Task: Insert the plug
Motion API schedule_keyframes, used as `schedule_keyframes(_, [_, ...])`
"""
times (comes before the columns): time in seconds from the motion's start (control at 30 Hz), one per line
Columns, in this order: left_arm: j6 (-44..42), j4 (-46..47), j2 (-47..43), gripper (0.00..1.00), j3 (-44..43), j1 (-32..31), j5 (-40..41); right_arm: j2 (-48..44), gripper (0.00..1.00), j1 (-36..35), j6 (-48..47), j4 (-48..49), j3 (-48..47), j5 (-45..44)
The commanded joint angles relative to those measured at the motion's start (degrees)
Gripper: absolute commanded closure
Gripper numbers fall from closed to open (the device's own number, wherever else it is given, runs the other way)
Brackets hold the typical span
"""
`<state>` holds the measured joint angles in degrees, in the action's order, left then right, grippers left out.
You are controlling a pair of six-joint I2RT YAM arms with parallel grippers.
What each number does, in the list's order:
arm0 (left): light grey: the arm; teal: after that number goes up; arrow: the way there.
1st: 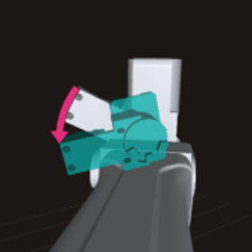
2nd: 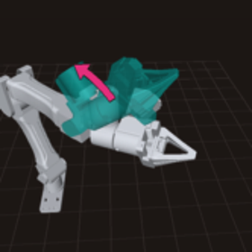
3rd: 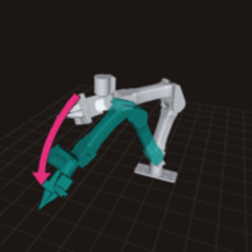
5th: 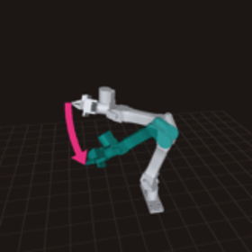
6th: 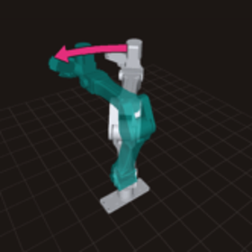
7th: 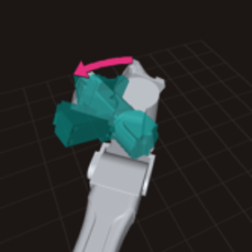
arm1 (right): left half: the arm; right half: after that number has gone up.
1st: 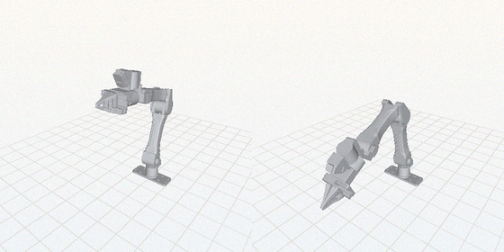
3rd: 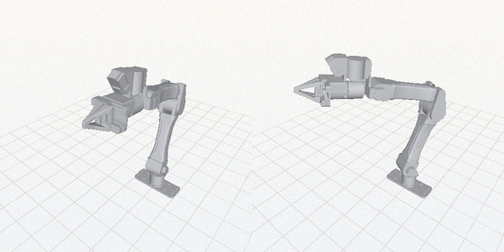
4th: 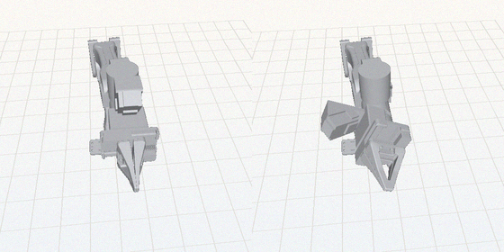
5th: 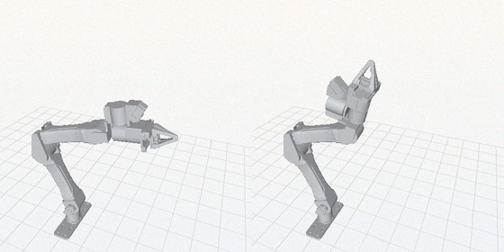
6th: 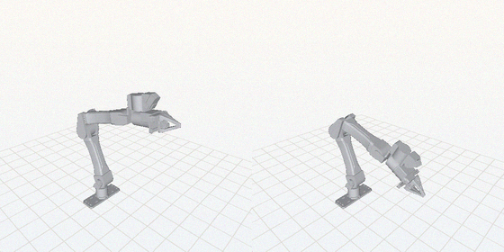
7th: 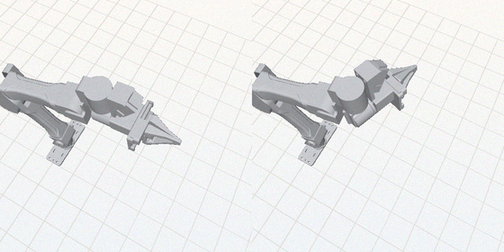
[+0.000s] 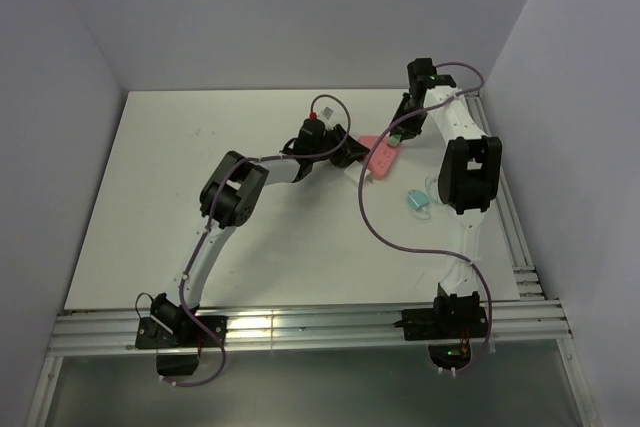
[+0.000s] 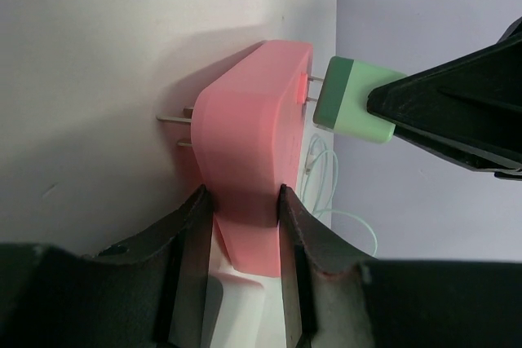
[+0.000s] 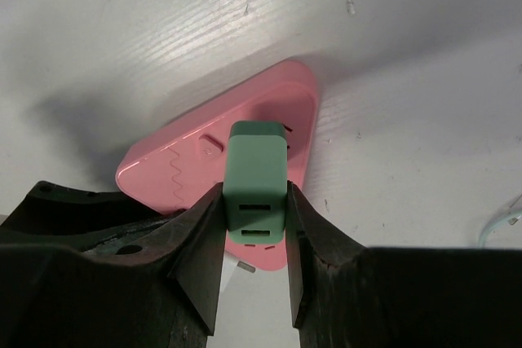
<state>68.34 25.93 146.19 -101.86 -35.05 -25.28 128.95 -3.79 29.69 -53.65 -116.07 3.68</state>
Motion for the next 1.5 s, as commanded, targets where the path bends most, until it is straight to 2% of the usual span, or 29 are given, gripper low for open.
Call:
schedule_keyframes(0.0, [-5.67, -4.93, -1.52, 1.00, 4.30, -0.99, -3.38, 5.88, 1.00, -2.36, -1.83, -6.29, 5.33, -0.96])
schedule_keyframes(0.23, [-5.76, -4.76, -1.43, 1.00, 4.30, -0.90, -4.51, 8.08, 1.00, -2.97, -2.27, -9.98, 2.34, -1.49])
schedule_keyframes(0.3, [-5.49, -4.14, -2.05, 1.00, 5.44, -0.90, -4.69, 7.11, 1.00, -3.94, -2.10, -9.11, 5.05, -2.89])
schedule_keyframes(0.77, [-8.83, -5.19, -6.79, 1.00, 12.92, -0.64, -5.13, -5.72, 1.00, -7.81, 1.68, 1.44, 24.03, 1.50])
schedule_keyframes(0.97, [-10.68, -3.61, -10.13, 1.00, 20.02, 0.15, -8.21, -7.30, 1.00, -8.69, 1.95, 3.20, 27.39, 3.52])
schedule_keyframes(1.07, [-11.38, -2.12, -12.77, 1.00, 24.86, 0.94, -8.47, -7.83, 1.00, -9.04, 0.98, 3.02, 26.87, 3.87])
schedule_keyframes(1.2, [-12.61, -3.87, -12.60, 1.00, 23.91, 1.82, -9.17, -5.30, 1.00, -8.08, -2.26, -0.40, 20.99, 3.52])
schedule_keyframes(1.33, [-11.38, -2.03, -11.37, 1.00, 23.82, 1.56, -9.88, -2.48, 1.00, -6.76, -4.90, -4.00, 12.74, 5.98])
schedule_keyframes(1.47, [-10.86, -0.89, -10.75, 1.00, 24.34, 1.56, -9.79, -0.28, 1.00, -5.44, -6.14, -7.25, 8.50, 5.46])
